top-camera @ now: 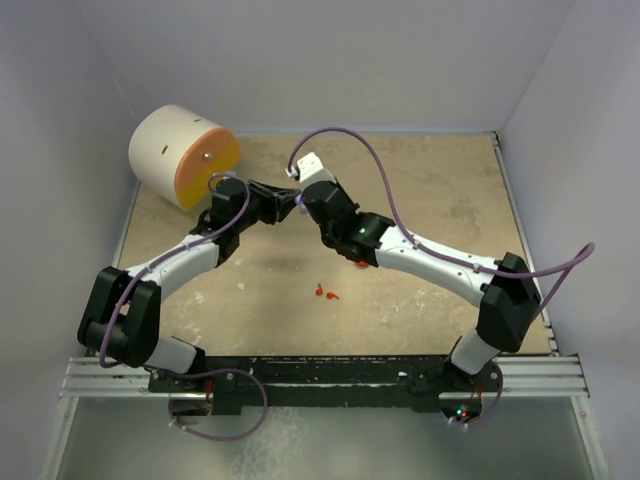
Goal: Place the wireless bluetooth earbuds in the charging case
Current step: Place the earbud in the charging case.
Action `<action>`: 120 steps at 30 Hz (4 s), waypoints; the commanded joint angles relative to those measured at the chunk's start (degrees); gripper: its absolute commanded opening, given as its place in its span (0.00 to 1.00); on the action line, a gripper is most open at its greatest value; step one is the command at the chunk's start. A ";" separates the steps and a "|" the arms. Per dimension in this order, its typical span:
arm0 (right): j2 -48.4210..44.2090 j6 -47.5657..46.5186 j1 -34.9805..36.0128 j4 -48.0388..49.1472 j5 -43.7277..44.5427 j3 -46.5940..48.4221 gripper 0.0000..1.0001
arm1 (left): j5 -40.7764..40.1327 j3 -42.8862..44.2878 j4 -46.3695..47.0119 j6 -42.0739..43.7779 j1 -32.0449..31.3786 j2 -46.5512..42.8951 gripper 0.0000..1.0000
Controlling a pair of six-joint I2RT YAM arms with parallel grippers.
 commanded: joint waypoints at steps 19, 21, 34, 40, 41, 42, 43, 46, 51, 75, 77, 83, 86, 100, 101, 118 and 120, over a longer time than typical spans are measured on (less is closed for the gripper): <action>5.47 -2.87 2.05 -1.75 0.89 6.65 0.00 | -10.63 5.55 -6.29 7.97 -3.66 -0.31 0.00; 5.89 -3.20 2.05 -1.54 0.79 6.89 0.00 | -11.66 5.50 -6.29 8.54 -3.68 -0.76 0.00; -3.28 -22.19 1.92 24.11 -2.77 -8.63 0.00 | -11.20 5.33 -5.86 11.28 -3.68 -1.91 0.00; -10.33 -32.56 0.74 37.84 -8.92 -18.14 0.00 | -9.64 4.62 -5.27 11.58 -3.68 -1.77 0.00; -10.91 -33.75 0.46 38.86 -9.62 -18.91 0.00 | -9.28 4.58 -5.17 11.54 -3.72 -1.81 0.00; -11.31 -35.15 0.25 40.27 -10.00 -19.71 0.00 | -8.89 4.44 -4.95 11.64 -3.69 -1.81 0.00; -11.58 -36.86 0.15 41.81 -10.12 -20.58 0.00 | -8.57 4.35 -4.64 11.69 -3.70 -1.80 0.00; -12.06 -42.68 -0.03 48.36 -10.75 -23.38 0.00 | -6.97 4.08 -4.00 11.88 -3.71 -1.81 0.00; -11.56 -47.91 -0.82 54.12 -14.26 -26.65 0.00 | -5.77 3.08 -3.04 12.24 -3.73 -3.02 0.00; -14.86 -54.77 -5.74 58.91 -39.99 -33.47 0.00 | -7.16 3.64 -1.98 13.97 -4.82 -3.45 0.00; -14.35 -55.81 -5.85 58.93 -40.59 -33.61 0.00 | -7.15 3.69 -2.05 14.26 -4.84 -3.62 0.00; -12.25 -59.10 -5.86 60.45 -41.03 -34.11 0.00 | -8.01 3.91 -2.40 15.96 -4.91 -4.47 0.00; -10.79 -59.62 -6.07 61.02 -41.28 -33.77 0.00 | -8.59 3.53 -1.91 16.75 -4.91 -5.09 0.00; -6.65 -59.61 -6.91 63.10 -44.33 -32.23 0.00 | -10.96 0.01 3.23 17.01 -4.92 -7.95 0.00; -6.62 -59.56 -6.99 63.14 -44.43 -32.24 0.00 | -10.83 -0.17 3.60 16.97 -4.91 -7.97 0.00; -5.22 -59.12 -7.14 61.17 -45.84 -30.31 0.00 | -9.93 -1.09 6.49 17.40 -5.63 -7.66 0.00; -5.06 -58.97 -7.17 60.84 -46.14 -30.01 0.00 | -9.86 -1.02 6.56 17.57 -5.62 -7.49 0.00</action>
